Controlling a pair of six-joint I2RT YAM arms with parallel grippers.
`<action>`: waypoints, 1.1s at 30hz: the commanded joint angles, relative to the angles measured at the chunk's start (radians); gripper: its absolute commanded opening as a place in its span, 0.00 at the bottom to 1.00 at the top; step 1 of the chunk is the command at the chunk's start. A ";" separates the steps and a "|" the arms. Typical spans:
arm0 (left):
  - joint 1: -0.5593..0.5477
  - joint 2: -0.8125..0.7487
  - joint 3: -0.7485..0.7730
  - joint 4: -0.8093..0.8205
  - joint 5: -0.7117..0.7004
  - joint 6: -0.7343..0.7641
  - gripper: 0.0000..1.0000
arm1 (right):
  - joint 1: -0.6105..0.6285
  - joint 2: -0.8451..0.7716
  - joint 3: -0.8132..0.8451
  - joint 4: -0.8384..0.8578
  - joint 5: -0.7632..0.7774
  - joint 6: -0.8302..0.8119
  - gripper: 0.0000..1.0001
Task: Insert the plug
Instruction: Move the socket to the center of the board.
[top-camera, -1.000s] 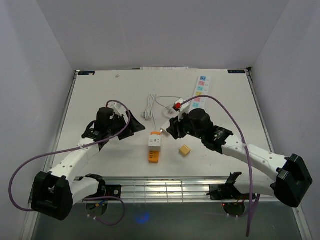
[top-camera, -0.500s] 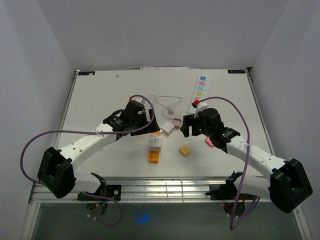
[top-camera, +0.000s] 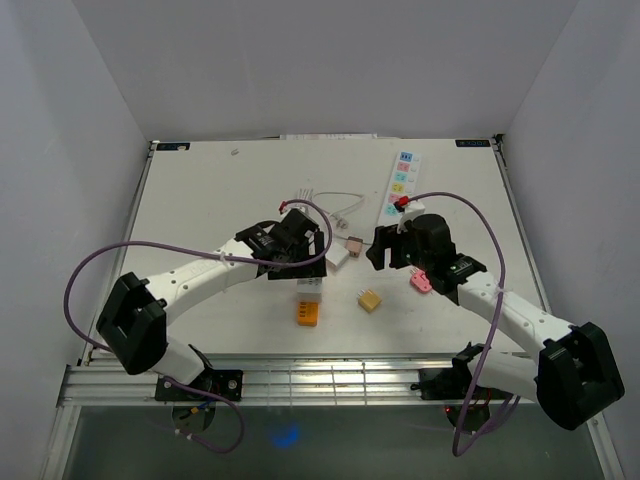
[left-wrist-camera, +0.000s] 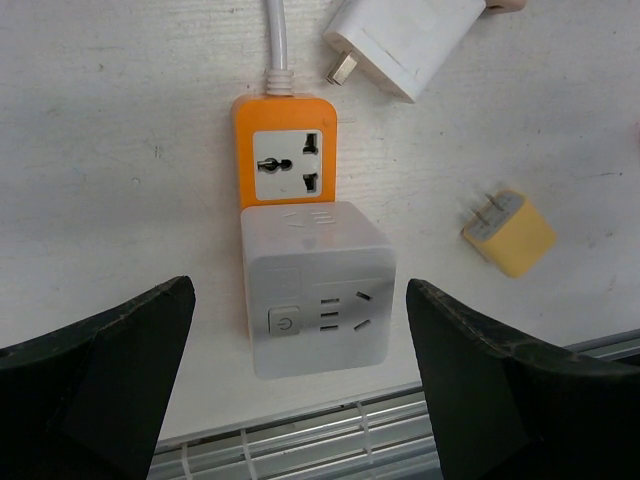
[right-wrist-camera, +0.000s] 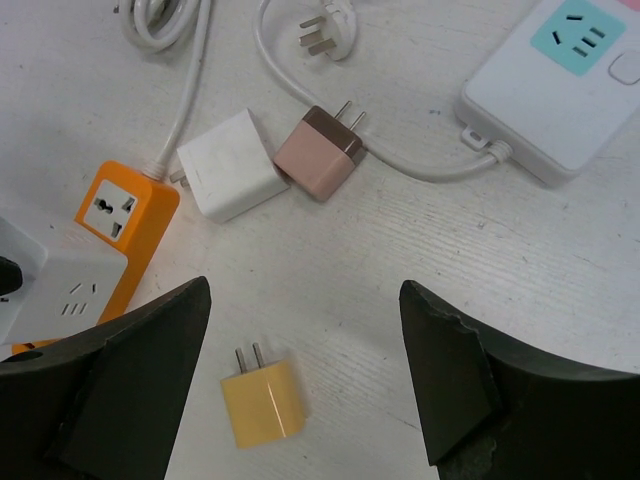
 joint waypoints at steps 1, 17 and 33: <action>-0.027 0.011 0.042 -0.025 -0.034 -0.015 0.98 | -0.042 0.005 0.001 0.041 -0.029 0.025 0.82; -0.031 0.061 0.011 -0.097 -0.164 -0.035 0.74 | -0.085 0.022 0.012 0.044 -0.078 0.014 0.81; 0.531 -0.049 -0.139 -0.122 -0.125 0.071 0.81 | -0.096 0.062 0.016 0.070 -0.146 0.007 0.80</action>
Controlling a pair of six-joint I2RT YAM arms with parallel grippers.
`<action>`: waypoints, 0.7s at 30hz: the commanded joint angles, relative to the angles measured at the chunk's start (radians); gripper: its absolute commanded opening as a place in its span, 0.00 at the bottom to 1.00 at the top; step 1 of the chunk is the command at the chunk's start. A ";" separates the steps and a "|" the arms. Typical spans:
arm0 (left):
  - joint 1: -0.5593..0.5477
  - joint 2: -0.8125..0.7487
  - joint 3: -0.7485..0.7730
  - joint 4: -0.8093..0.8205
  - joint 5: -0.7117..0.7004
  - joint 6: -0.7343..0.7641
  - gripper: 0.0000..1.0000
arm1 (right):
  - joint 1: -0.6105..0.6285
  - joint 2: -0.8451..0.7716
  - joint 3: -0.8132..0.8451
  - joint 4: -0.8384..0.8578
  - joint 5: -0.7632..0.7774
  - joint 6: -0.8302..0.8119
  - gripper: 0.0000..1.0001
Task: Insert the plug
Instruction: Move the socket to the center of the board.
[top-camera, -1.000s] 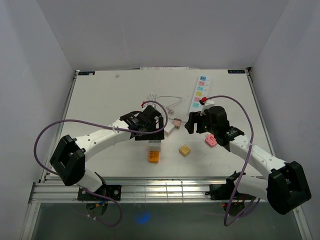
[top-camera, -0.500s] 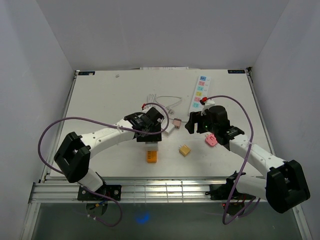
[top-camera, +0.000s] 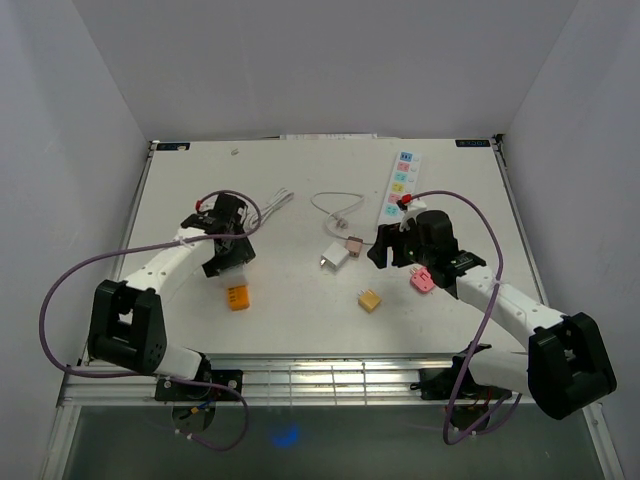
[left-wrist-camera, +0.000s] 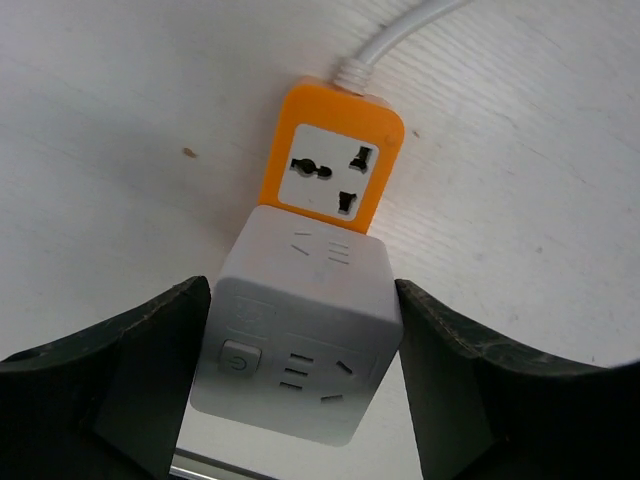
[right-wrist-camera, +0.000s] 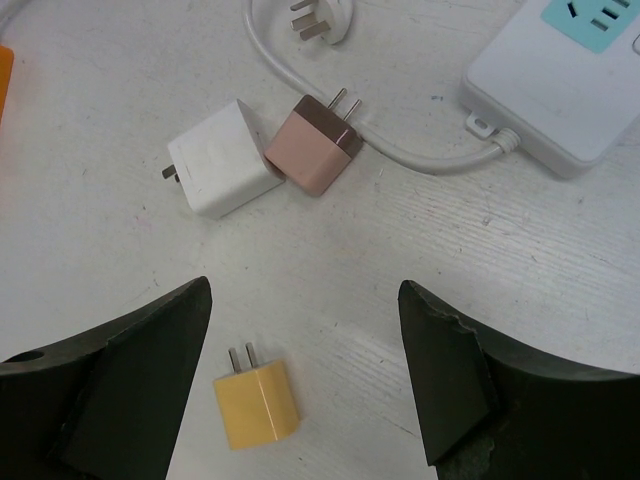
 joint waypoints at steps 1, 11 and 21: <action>0.138 0.021 -0.009 -0.031 0.031 0.045 0.84 | -0.007 0.004 0.016 0.051 -0.036 -0.002 0.80; 0.259 -0.091 0.071 -0.051 0.054 0.058 0.98 | -0.024 0.003 0.009 0.051 -0.019 -0.009 0.83; 0.259 -0.259 0.137 -0.053 0.053 0.092 0.98 | -0.027 0.021 0.028 0.034 -0.002 -0.015 0.94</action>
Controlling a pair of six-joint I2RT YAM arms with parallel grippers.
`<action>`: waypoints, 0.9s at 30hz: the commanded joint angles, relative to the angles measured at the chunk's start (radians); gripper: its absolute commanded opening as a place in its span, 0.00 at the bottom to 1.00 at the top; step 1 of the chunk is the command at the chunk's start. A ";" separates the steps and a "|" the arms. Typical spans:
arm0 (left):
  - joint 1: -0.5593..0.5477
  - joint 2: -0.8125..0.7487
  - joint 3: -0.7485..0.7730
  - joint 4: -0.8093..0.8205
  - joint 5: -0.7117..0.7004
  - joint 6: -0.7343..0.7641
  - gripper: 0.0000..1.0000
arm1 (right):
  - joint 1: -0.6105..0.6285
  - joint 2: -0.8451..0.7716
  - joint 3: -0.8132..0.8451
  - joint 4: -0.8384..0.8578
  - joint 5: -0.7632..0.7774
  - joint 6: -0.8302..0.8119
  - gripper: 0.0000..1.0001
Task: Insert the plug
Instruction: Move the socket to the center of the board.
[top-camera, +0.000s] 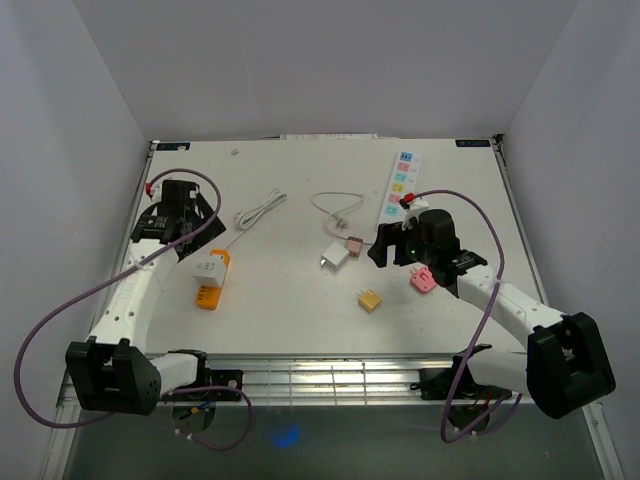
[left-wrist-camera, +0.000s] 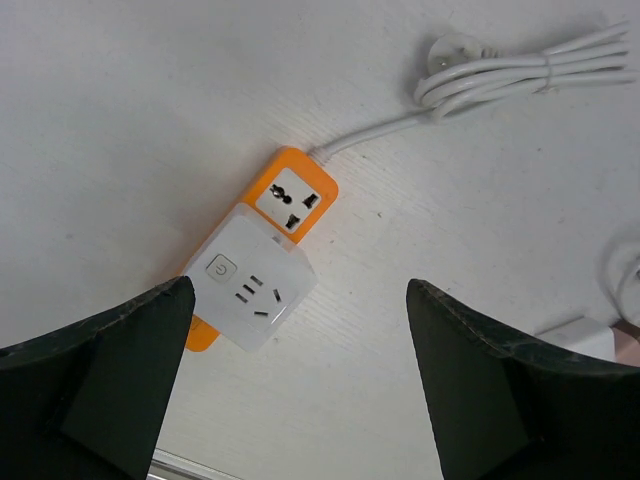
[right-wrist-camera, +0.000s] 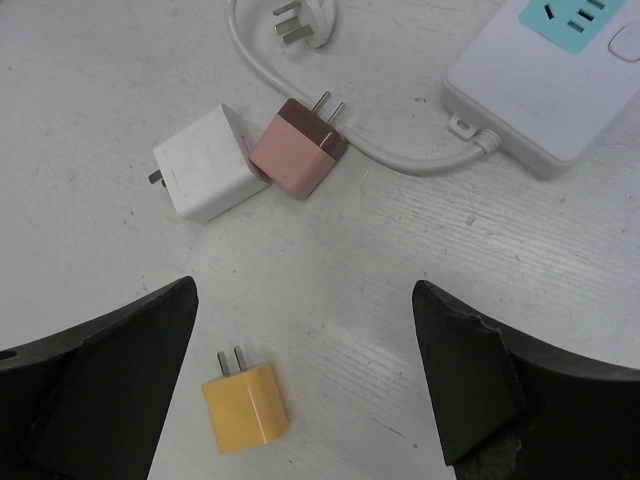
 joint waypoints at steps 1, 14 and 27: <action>-0.001 -0.084 0.043 0.008 -0.012 0.018 0.98 | -0.004 0.023 0.032 0.023 0.004 -0.010 0.93; -0.003 -0.202 0.028 0.097 0.038 0.096 0.98 | -0.004 0.157 0.195 -0.010 0.033 0.007 0.89; -0.003 -0.297 -0.078 0.232 0.219 0.236 0.98 | 0.033 0.525 0.504 -0.016 -0.013 0.006 0.99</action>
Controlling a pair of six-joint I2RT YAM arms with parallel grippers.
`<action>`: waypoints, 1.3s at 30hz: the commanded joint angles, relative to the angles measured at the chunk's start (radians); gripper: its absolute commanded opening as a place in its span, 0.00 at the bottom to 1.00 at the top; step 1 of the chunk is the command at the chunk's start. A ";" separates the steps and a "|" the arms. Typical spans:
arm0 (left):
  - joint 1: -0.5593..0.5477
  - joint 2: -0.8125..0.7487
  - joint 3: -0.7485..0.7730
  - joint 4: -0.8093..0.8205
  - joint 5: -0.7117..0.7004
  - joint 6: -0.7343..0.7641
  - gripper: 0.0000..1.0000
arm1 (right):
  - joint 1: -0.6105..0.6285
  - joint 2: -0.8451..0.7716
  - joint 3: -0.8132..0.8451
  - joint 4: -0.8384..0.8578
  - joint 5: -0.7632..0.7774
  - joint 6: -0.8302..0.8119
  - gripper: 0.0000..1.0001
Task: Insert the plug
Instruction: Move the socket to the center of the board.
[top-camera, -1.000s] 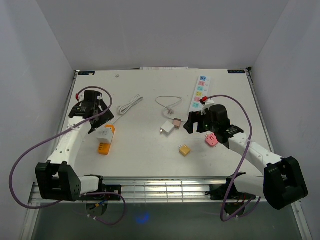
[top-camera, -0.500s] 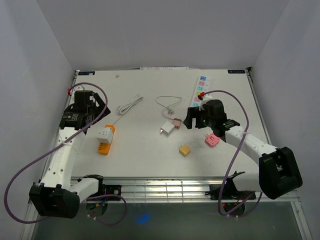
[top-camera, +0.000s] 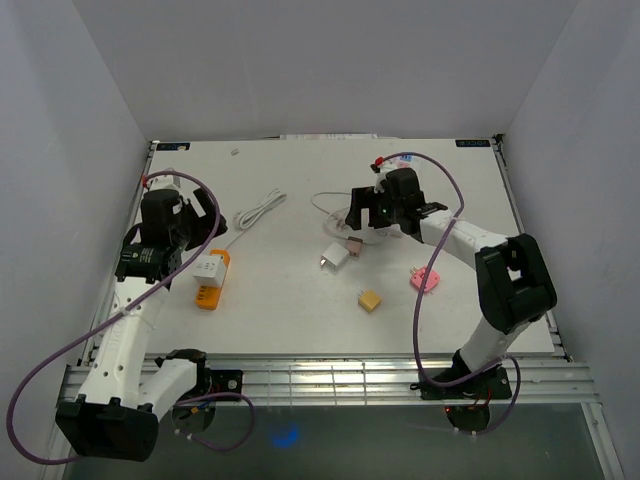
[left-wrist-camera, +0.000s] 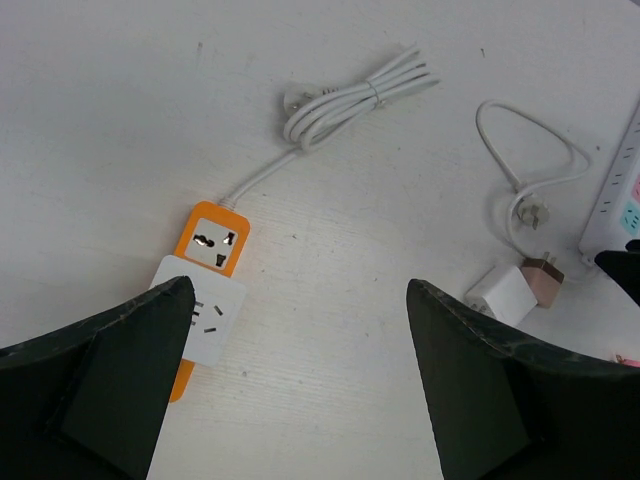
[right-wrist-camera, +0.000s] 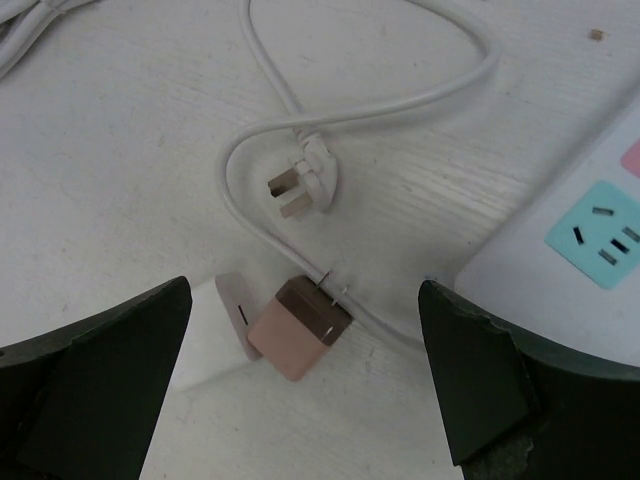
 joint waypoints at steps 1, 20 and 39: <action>-0.003 -0.047 -0.032 0.052 0.050 0.051 0.98 | 0.029 0.080 0.103 0.005 -0.023 -0.013 1.00; -0.003 -0.094 -0.087 0.099 0.119 0.058 0.97 | 0.205 0.371 0.373 -0.228 0.168 -0.089 0.75; -0.003 -0.094 -0.092 0.102 0.127 0.059 0.97 | 0.220 0.331 0.281 -0.222 0.219 -0.098 0.19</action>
